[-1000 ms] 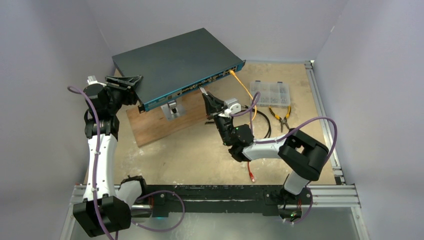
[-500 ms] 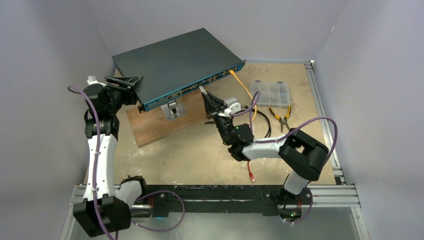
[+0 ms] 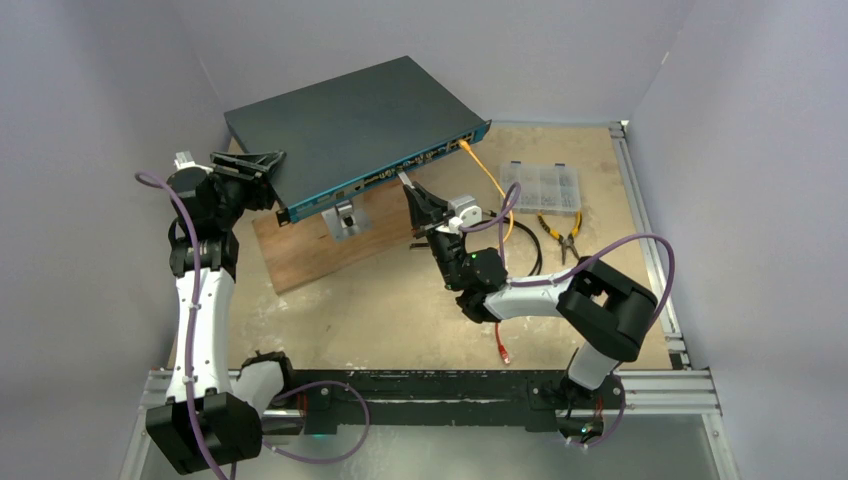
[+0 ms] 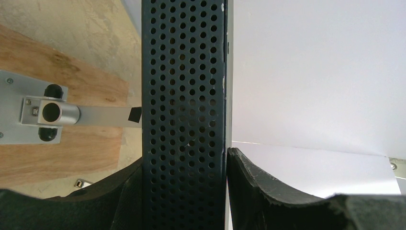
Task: Insert the plug into the switch port
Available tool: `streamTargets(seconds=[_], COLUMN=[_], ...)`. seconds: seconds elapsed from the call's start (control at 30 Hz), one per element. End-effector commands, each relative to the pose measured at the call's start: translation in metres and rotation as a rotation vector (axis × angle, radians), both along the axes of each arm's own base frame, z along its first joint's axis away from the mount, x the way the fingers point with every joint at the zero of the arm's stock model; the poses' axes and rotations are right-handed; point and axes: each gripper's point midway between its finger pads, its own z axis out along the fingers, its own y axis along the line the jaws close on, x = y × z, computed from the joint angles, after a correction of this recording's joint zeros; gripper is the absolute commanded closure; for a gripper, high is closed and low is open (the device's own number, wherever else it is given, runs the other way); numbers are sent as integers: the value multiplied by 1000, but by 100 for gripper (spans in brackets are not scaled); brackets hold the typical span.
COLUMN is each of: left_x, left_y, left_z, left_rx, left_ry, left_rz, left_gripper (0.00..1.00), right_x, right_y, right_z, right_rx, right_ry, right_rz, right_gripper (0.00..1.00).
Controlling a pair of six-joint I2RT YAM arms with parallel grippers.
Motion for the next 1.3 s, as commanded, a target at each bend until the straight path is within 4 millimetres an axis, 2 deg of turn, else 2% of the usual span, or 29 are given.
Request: streamTargets(seconds=[0.0,0.57,0.93,1.27], left_x=[-9,-9,-9,-9], left_y=[-31,-31,-32,-31], left_z=[0,0,0,0], left_rx=[-2,-1,-3,-2], left_ry=[-16,-16,-16,-16], left_rz=[-141,-138,-142,-140], left_gripper=[100,100,100,100], right_x=[1,2,1,0], right_y=[-6,-8,-16,-13], right_z=[23,14,20,19], right_rx=[68,67,108,110], right_ry=[-32,6,3,12], right_rz=[-19,-22,-38,-19], right_gripper=[100,100,100,100])
